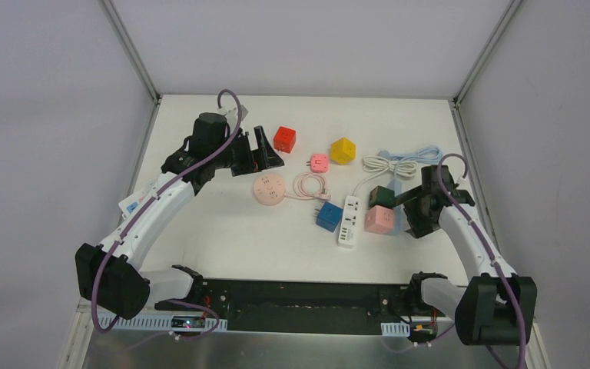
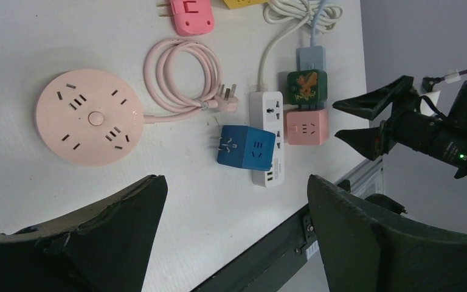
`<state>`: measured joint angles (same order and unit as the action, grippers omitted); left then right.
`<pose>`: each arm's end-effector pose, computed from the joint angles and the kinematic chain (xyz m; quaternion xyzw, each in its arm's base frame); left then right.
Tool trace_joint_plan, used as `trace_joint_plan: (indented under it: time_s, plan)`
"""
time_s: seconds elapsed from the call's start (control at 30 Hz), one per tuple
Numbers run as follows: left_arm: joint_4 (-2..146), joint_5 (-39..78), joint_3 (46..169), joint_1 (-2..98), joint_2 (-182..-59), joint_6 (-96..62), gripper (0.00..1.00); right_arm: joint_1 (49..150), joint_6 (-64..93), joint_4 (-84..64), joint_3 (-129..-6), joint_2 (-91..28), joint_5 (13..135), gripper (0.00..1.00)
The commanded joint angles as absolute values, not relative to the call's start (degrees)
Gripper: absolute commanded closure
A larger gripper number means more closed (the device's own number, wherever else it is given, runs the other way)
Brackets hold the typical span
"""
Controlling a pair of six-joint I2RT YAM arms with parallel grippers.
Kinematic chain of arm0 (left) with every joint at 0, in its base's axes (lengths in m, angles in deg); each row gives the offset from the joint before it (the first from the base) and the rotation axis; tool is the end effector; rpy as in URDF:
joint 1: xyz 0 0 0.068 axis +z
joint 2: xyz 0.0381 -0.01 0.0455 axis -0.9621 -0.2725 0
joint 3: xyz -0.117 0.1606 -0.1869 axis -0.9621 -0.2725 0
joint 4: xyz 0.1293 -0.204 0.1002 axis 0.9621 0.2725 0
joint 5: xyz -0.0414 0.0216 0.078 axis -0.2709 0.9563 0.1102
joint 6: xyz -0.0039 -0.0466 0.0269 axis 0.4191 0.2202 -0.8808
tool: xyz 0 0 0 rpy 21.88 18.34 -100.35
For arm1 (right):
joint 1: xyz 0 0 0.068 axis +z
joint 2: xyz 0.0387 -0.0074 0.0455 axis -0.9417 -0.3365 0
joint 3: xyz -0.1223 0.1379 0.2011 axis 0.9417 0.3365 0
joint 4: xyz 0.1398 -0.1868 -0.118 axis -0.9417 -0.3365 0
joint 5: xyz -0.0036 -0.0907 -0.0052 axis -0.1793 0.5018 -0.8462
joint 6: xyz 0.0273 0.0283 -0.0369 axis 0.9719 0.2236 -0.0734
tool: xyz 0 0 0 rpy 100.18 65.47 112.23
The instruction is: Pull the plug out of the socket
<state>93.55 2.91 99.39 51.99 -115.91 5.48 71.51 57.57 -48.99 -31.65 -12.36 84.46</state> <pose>0.2527 -0.1191 0.3457 0.0291 0.8374 -0.4016 0.3697 0.1969 0.0026 0.2121 0.4040 0.8818 0.0863 0.2277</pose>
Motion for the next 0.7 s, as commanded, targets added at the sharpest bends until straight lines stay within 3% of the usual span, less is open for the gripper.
trace_joint_plan:
  time_s: [0.0, 0.2, 0.5, 0.67]
  plan:
    - [93.2, 4.9, 101.6, 51.4, -115.3, 4.9, 0.1, 76.2, 53.4, -56.1, -41.9, -14.7, 102.3, 0.16]
    - [94.3, 5.9, 102.3, 51.5, -115.6, 4.0, 0.1, 84.8, 47.1, -58.2, -48.8, -17.0, 104.9, 0.02]
    - [95.6, 6.5, 102.8, 51.4, -116.1, 2.8, 0.1, 92.4, 31.6, -56.5, -50.6, -22.4, 92.4, 0.01]
    - [96.0, 6.5, 102.7, 51.5, -116.6, 2.7, 0.1, 94.9, 28.1, -59.9, -51.0, -26.6, 94.1, 0.03]
